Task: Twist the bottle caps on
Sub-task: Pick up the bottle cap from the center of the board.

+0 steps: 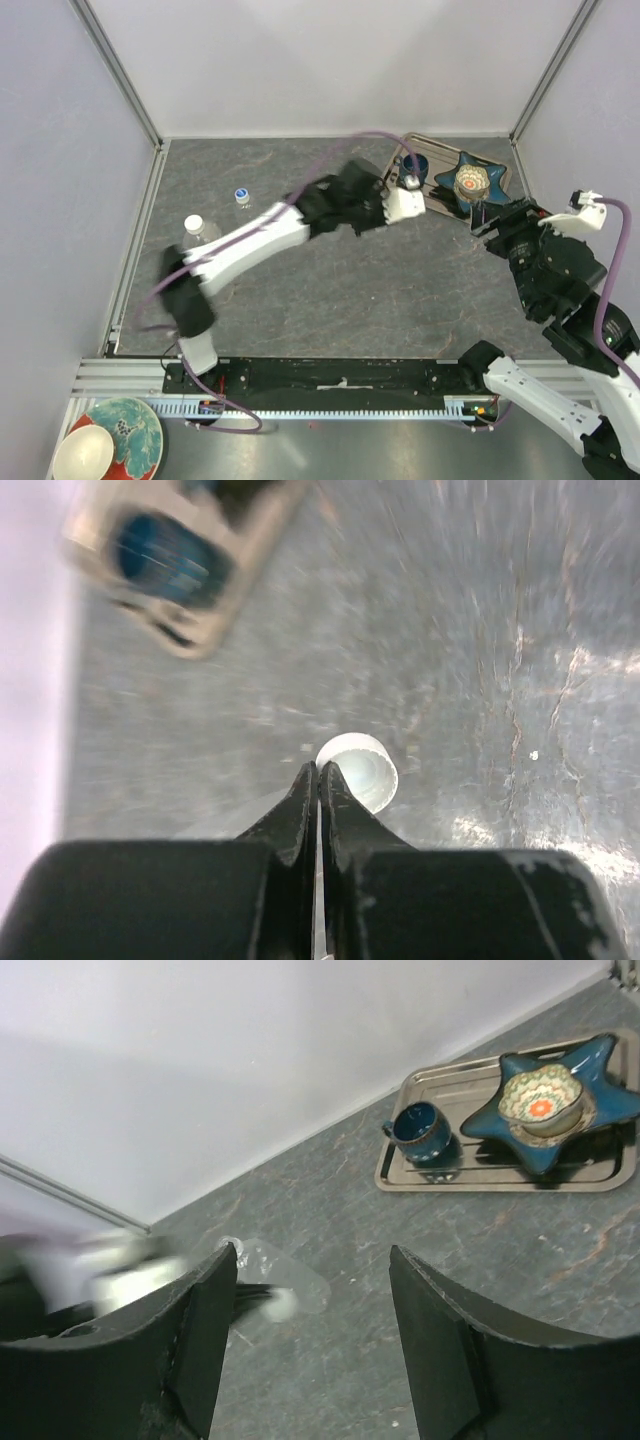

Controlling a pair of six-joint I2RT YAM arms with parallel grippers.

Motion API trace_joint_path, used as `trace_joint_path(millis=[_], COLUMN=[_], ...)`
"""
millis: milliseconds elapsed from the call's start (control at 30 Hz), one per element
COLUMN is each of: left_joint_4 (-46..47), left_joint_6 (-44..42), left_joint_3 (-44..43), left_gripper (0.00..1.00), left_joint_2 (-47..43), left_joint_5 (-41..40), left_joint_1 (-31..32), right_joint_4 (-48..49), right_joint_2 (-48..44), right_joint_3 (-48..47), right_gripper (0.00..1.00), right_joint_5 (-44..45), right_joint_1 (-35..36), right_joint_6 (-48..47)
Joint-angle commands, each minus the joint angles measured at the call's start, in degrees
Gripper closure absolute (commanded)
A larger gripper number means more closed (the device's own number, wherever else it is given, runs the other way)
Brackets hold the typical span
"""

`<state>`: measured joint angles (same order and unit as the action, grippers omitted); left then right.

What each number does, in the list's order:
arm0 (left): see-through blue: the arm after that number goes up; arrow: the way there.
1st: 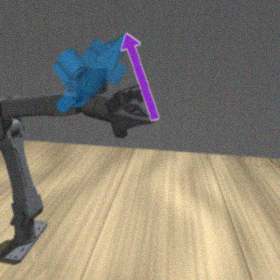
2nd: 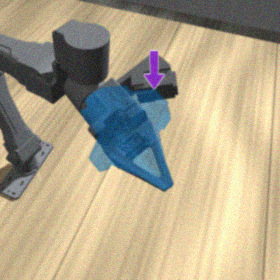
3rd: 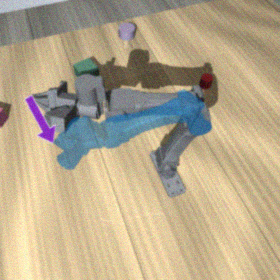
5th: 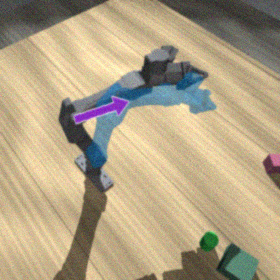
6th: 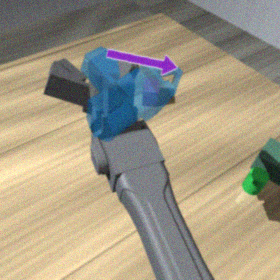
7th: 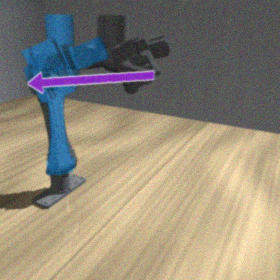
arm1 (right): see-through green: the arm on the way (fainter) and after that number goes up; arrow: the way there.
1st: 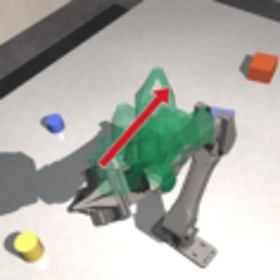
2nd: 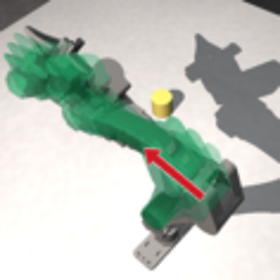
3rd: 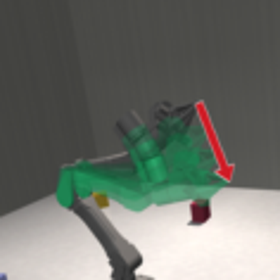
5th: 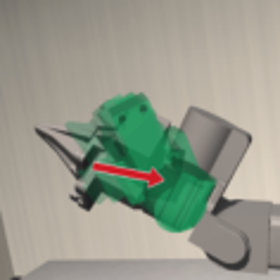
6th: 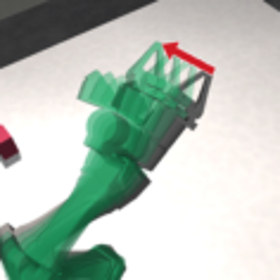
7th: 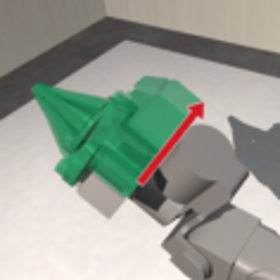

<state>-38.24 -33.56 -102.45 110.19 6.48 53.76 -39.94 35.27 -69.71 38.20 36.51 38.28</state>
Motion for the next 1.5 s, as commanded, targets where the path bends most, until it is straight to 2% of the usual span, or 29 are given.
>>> trace_joint_path(millis=[0,33,67,100,133,167,233,267,300,367,400,500,567,700,967,1100,1267,1467], left_joint_4=[15.61,27.14,36.04,43.96,56.48,60.52,67.12,73.25,75.48,81.35,82.26,80.78,81.48,82.45,82.36,83.24,83.85,84.64], left_joint_6=[-5.8,-6.51,-7.65,-8.36,-9.06,-9.5,-8.19,-4.45,-2.75,-1.16,-1.24,-1.42,-1.33,-1.95,-3.53,-5.37,-5.81,-6.25], left_joint_3=[13.82,18.91,30.53,36.04,40.53,46.23,49.44,51.54,52.17,55.23,56.21,56.66,56.58,56.58,56.67,55.87,54.82,55.0], left_gripper=[0.98,0.98,0.98,0.98,0.98,0.98,0.98,0.98,0.98,0.98,0.98,0.98,0.98,0.98,0.98,0.98,0.98,0.98], left_joint_2=[-28.58,-37.33,-42.2,-45.91,-50.99,-52.52,-54.2,-54.55,-54.73,-54.99,-55.17,-54.91,-54.03,-52.63,-50.69,-48.58,-46.12,-44.89], left_joint_5=[3.08,6.49,8.27,13.68,16.34,17.76,12.88,10.42,8.74,7.23,8.45,8.81,8.29,6.88,7.14,8.45,8.99,8.81], left_joint_1=[0.03,0.12,0.21,0.21,0.38,0.64,3.62,4.42,4.77,4.87,4.87,5.57,5.66,5.66,4.61,3.37,1.7,0.74], right_joint_4=[4.67,6.27,8.02,10.13,14.41,16.63,24.51,27.35,30.42,42.97,53.03,64.34,65.25,74.29,80.55,82.74,85.82,86.79], right_joint_2=[1.04,0.77,0.68,0.42,0.42,0.42,0.33,0.24,-0.19,-0.81,-0.55,3.82,6.21,8.67,13.51,13.6,12.28,13.25], right_joint_3=[0.36,2.72,4.04,5.36,7.9,9.14,13.43,15.03,16.78,22.93,25.22,29.19,27.97,31.04,32.71,34.29,36.4,35.79], right_gripper=[0.29,0.28,0.25,0.23,0.21,0.16,0.11,0.05,0.02,0.02,0.02,0.02,0.02,0.02,0.11,0.13,0.22,0.29], right_joint_5=[-2.24,-4.6,-6.27,-8.2,-12.57,-15.14,-20.15,-24.44,-26.66,-32.18,-34.05,-40.88,-42.85,-42.5,-46.98,-48.21,-48.04,-49.89], right_joint_1=[-0.04,-0.04,-0.12,-0.04,-0.04,-0.04,-0.04,-0.04,-0.12,-0.12,-0.04,-0.04,-0.04,-0.04,-0.04,-0.04,-0.04,0.05], right_joint_6=[8.2,9.52,12.92,14.52,16.45,19.78,23.93,25.77,30.14,33.85,37.1,39.67,39.33,40.64,44.5,46.44,48.55,49.61])
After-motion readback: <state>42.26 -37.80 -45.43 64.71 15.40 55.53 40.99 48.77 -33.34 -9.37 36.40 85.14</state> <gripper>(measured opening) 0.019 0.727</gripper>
